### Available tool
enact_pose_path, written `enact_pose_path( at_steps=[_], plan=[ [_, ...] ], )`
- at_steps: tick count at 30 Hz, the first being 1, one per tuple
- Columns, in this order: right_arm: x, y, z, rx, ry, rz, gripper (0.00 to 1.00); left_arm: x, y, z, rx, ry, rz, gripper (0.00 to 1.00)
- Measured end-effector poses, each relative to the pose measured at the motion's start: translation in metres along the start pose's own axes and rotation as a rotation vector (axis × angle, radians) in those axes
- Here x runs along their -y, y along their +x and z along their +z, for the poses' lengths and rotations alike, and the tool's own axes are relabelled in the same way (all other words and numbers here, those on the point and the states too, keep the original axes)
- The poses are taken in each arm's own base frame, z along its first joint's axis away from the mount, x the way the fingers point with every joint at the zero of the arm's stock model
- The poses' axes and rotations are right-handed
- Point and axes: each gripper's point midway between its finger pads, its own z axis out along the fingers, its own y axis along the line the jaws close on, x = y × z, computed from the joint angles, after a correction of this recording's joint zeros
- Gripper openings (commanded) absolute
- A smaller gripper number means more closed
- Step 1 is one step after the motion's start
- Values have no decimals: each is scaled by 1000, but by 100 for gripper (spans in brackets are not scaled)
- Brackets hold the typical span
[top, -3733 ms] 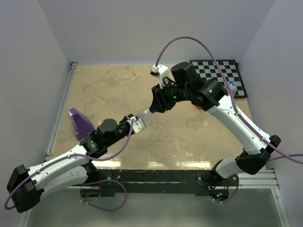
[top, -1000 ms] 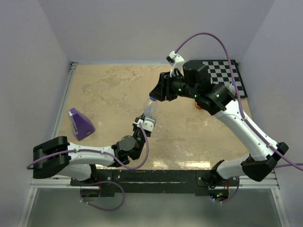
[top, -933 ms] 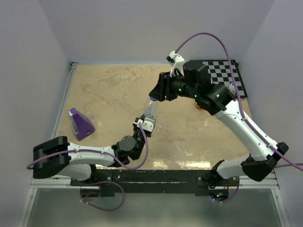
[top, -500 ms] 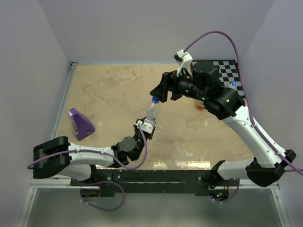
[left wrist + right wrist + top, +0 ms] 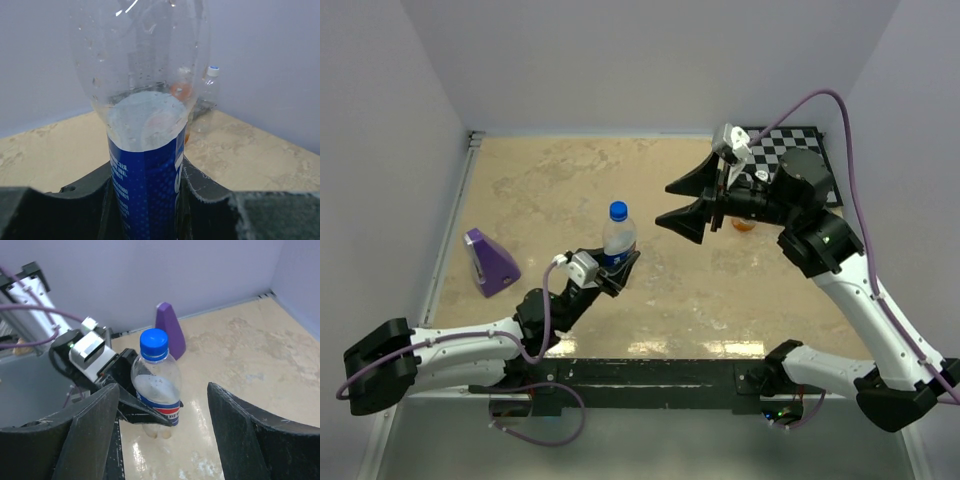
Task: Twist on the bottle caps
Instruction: Screw the bottle cap onto the plastic bottle.
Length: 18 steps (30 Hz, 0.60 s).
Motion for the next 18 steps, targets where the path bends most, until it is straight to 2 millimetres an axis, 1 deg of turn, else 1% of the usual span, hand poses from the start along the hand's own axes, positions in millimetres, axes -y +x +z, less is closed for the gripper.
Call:
enact_pose_path(
  at_steps=[2, 4, 6, 9, 12, 15, 18],
  plan=[
    [-11, -1, 1, 13, -79, -39, 75, 5, -9, 0, 27, 45, -23, 33],
    [-23, -2, 1, 25, -164, -75, 75, 12, -14, -1, 39, 90, -37, 33],
    [-33, -4, 0, 36, -235, -106, 75, 20, -15, -3, 38, 135, -49, 33],
    [-42, -7, 1, 50, -310, -142, 75, 29, -9, -5, 15, 184, -52, 33],
    [-45, -5, 3, 47, -352, -152, 72, 35, -5, -6, -3, 216, -56, 33],
    [-44, 1, 7, 32, -384, -145, 71, 41, -1, -5, -18, 246, -61, 33],
    [-40, 8, 13, 13, -400, -129, 68, 46, -2, -4, -19, 267, -61, 33]
  ],
)
